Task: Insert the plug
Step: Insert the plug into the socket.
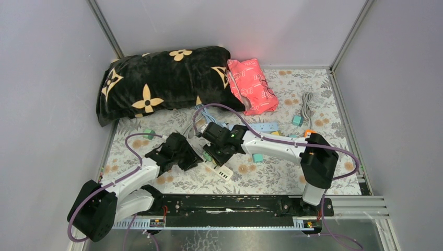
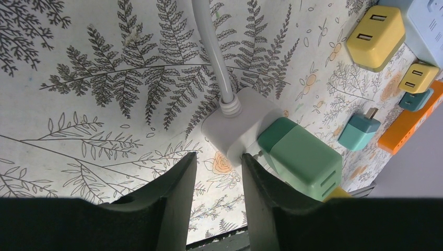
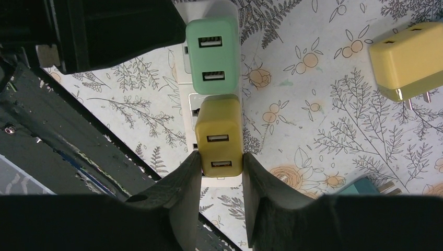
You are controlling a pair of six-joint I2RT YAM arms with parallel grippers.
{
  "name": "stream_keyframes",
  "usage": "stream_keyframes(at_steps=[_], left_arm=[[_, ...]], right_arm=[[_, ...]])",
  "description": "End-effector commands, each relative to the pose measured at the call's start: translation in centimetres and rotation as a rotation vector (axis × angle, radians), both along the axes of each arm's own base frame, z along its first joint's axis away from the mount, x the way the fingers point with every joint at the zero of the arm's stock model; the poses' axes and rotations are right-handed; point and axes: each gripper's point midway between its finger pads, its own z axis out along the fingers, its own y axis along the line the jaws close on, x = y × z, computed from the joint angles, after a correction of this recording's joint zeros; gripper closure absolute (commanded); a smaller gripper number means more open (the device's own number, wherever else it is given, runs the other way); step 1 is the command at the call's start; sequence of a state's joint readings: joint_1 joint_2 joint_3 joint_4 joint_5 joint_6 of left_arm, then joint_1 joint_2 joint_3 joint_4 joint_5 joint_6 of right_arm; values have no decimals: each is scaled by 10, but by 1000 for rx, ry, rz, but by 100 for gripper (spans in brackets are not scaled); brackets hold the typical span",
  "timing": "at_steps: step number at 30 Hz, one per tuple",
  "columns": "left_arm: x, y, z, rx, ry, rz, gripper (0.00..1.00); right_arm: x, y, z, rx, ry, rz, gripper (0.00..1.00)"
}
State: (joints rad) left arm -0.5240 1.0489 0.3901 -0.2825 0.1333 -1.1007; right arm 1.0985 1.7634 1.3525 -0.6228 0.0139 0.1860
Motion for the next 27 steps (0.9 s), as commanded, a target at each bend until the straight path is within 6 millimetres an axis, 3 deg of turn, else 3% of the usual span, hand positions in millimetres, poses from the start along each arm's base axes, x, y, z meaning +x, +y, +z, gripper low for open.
stream_keyframes(at_steps=[1,27], left_arm=[[2,-4,0,-20,-18,-6,56],[3,-5,0,-21,-15,-3,57]], right_arm=[[1,-1,-1,-9,11,-19,100],[-1,-10,-33,-103,19,-21,100]])
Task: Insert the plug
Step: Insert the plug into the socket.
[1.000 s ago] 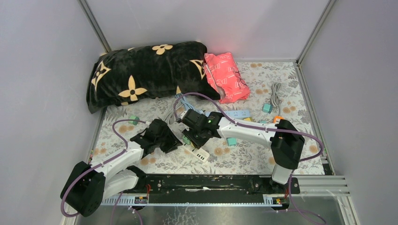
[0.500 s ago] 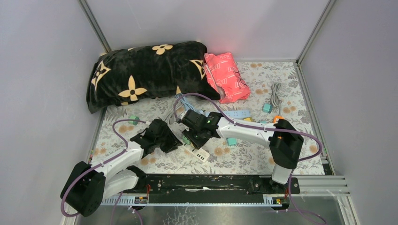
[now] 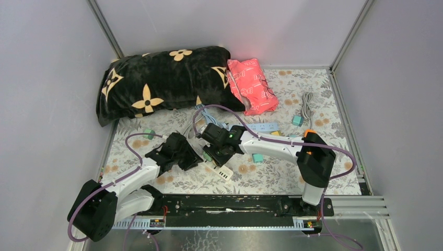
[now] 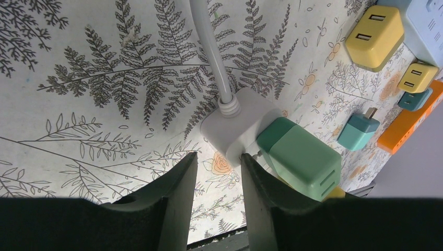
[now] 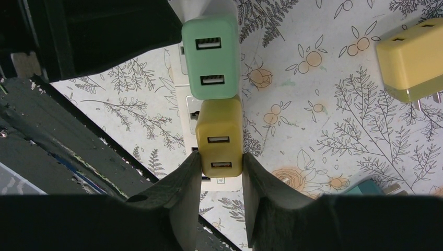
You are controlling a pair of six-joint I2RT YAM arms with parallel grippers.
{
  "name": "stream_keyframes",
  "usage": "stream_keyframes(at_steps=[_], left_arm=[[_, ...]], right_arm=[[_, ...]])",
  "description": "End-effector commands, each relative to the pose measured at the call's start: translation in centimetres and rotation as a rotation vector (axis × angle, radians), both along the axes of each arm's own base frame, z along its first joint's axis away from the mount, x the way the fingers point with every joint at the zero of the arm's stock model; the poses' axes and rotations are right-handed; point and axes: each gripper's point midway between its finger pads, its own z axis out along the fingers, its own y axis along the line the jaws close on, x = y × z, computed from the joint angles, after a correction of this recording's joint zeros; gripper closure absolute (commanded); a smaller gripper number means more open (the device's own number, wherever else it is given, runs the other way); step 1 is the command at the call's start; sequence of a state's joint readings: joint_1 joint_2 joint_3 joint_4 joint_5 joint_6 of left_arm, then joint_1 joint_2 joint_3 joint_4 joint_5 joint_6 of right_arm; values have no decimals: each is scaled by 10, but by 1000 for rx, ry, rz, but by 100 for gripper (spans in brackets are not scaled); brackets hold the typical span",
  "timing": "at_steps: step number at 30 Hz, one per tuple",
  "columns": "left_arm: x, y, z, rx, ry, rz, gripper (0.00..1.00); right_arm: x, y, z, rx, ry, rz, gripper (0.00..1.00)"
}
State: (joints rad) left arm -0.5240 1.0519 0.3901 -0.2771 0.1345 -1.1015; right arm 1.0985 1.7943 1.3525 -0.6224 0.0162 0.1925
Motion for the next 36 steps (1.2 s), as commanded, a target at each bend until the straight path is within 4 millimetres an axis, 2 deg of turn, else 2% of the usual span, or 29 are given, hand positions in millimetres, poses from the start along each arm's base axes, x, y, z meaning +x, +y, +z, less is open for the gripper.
stream_keyframes(at_steps=[1,15,20,21,30,36], left_arm=[[2,-4,0,-18,-13,-3,57],[2,-5,-1,-22,-10,-5,57],[3,-5,0,-22,-18,-2,57],[4,-5,2,-24,-22,1,56],[5,-2,5,-6,-30,7,53],[5,2,9,9,-36,18,49]], right_arm=[[-1,-7,-23,-78,5,-9,100],[-5,-7,-48,-153,24,12,100],[-5,3,-31,-93,19,22,100],[-4,5,-26,-76,12,21,97],[-2,15,14,46,-37,36,48],[-1,15,37,147,-90,32,25]])
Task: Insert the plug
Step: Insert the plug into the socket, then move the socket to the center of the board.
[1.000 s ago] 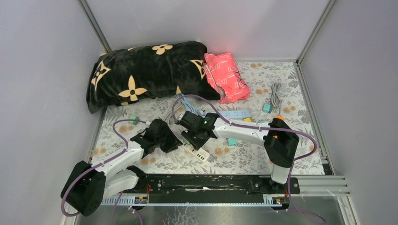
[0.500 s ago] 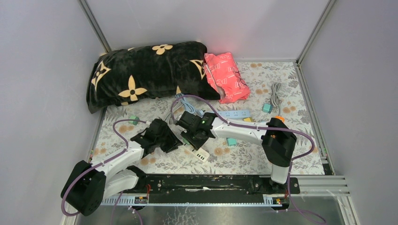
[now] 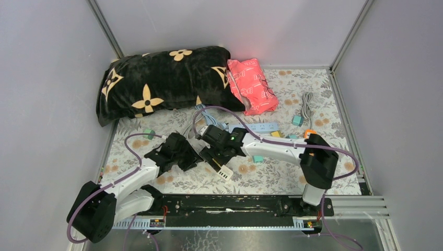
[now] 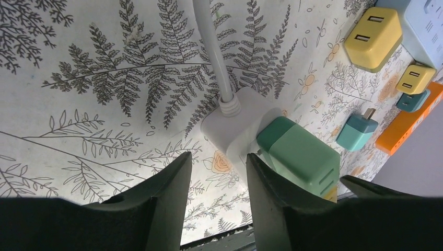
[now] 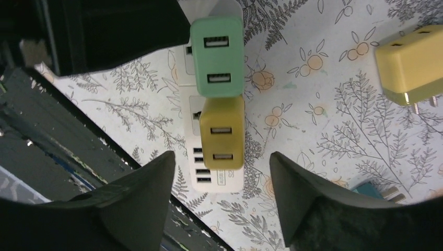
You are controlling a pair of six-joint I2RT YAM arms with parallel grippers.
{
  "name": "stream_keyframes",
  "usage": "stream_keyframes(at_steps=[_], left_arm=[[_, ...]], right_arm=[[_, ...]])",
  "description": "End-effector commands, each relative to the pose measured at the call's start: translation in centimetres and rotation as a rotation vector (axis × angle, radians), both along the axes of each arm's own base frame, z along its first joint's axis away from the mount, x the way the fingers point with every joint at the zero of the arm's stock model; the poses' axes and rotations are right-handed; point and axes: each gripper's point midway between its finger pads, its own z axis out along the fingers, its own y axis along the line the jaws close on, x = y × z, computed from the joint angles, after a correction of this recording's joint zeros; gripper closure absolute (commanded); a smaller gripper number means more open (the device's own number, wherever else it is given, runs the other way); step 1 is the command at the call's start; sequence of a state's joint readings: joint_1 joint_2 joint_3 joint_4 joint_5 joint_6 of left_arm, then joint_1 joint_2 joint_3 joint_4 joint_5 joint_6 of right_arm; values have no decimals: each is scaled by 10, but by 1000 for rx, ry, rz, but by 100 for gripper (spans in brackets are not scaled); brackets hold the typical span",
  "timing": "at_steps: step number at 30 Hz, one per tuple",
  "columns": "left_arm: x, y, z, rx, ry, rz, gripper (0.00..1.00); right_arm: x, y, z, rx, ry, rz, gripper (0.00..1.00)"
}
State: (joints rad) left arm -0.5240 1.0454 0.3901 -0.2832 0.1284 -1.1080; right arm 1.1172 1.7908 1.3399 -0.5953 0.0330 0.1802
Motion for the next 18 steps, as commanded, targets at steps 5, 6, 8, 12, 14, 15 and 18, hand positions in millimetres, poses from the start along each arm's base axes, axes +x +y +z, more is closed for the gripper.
stream_keyframes(at_steps=[5,6,8,12,14,15,18], left_arm=[[9,12,18,70,-59,27,43],[11,15,21,89,-68,32,41],[14,22,28,127,-84,44,36],[21,39,41,211,-122,85,27],[22,45,45,237,-133,101,25],[23,48,48,246,-139,109,23],[23,53,51,261,-147,128,20]], right_arm=[[-5,4,40,193,-82,22,6],[-6,2,38,199,-80,24,6],[-8,-1,32,200,-78,25,6],[-16,-10,14,178,-55,27,6],[-22,-12,6,176,-50,38,6],[-25,-12,3,178,-48,44,7],[-33,-13,-8,183,-39,55,9]])
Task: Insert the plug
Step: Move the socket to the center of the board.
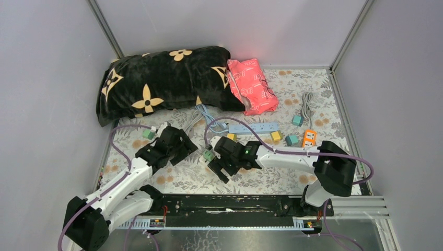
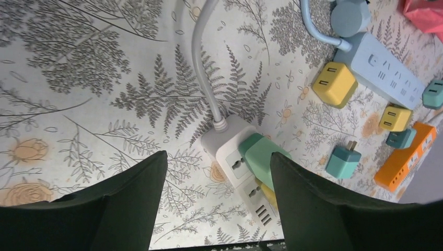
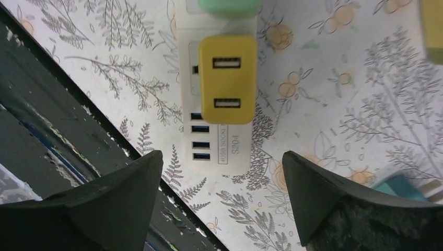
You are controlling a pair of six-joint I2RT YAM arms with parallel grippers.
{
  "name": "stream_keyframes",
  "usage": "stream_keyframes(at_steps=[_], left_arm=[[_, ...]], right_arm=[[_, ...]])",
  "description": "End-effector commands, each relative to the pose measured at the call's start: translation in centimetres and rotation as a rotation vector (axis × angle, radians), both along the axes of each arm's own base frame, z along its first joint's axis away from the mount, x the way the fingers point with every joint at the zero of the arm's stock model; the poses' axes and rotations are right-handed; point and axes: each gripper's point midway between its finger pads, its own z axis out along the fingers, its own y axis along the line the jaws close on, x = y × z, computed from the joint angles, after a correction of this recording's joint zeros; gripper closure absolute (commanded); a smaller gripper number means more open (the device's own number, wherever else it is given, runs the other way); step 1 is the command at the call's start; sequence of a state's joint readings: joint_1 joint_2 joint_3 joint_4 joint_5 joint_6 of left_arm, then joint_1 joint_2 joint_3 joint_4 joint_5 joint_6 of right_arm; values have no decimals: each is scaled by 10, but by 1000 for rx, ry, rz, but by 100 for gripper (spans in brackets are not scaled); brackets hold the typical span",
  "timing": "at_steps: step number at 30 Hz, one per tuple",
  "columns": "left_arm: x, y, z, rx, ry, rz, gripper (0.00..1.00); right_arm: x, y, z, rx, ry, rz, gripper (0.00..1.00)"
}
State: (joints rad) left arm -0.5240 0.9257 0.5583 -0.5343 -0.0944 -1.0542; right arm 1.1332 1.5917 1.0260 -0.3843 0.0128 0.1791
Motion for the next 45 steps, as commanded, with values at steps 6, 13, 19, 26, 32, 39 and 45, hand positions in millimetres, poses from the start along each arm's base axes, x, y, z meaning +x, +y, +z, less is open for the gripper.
stream_keyframes(at_steps=[6,13,19,26,32,39,45], left_arm=[[-2,26,2,109,-13,62,15],[-2,40,5,173,-4,89,7],[6,61,23,214,-38,126,4],[9,82,40,250,-89,176,2],[7,83,38,235,-84,186,0],[5,83,37,210,-85,216,0],[3,85,35,202,-90,240,0]], right_arm=[[-6,14,-13,85,-60,26,15],[1,23,-26,88,-91,41,26],[18,37,-30,91,-156,36,43],[48,63,-29,88,-249,36,57],[95,90,-35,128,-250,-52,59],[151,127,-32,207,-302,-100,57],[175,156,-27,273,-327,-86,51]])
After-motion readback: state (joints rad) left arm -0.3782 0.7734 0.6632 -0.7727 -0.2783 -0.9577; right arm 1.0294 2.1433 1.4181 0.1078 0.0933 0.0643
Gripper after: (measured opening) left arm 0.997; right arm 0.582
